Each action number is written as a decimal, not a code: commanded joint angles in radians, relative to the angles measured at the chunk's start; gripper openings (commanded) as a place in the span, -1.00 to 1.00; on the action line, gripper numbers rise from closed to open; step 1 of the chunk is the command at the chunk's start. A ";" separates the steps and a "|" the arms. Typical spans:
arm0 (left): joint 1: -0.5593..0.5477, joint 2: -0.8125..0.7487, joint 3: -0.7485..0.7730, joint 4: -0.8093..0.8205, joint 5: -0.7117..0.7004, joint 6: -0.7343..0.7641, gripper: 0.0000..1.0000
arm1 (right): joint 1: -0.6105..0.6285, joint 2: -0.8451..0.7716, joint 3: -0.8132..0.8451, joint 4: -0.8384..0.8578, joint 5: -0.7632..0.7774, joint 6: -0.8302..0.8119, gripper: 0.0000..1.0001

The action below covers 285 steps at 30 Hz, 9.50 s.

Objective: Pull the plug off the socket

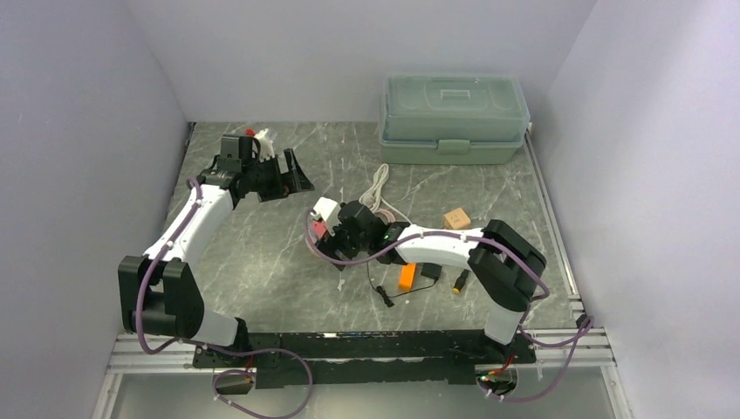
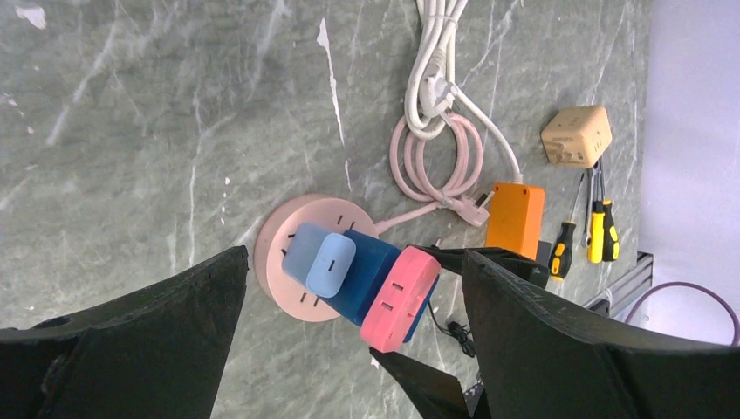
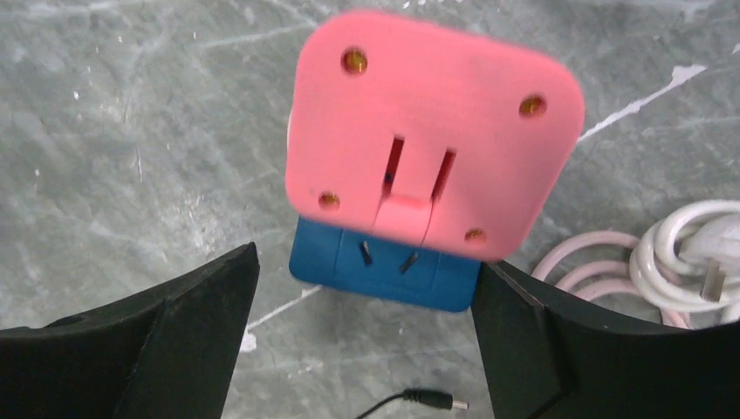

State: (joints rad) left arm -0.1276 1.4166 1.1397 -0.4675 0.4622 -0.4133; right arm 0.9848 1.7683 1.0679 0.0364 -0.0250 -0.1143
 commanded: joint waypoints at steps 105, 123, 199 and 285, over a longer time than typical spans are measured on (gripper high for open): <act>0.171 -0.054 -0.070 0.043 0.047 -0.090 0.92 | 0.080 0.192 0.698 -0.869 0.870 0.796 0.85; 0.172 -0.052 -0.079 0.055 0.069 -0.097 0.92 | 0.061 0.000 0.490 -0.680 0.671 0.806 0.79; -0.274 0.342 -0.027 0.259 0.196 -0.030 -0.04 | -0.169 -0.242 -0.160 0.093 0.047 0.312 -1.00; -0.323 0.379 -0.055 -0.011 0.020 0.021 -0.54 | -0.178 -0.172 -0.036 -0.105 0.162 0.419 -1.00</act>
State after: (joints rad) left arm -0.4137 1.7233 1.1286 -0.3115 0.5556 -0.4313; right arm 0.8177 1.6039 1.0424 -0.0608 0.1192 0.2993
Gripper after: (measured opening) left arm 0.314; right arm 0.229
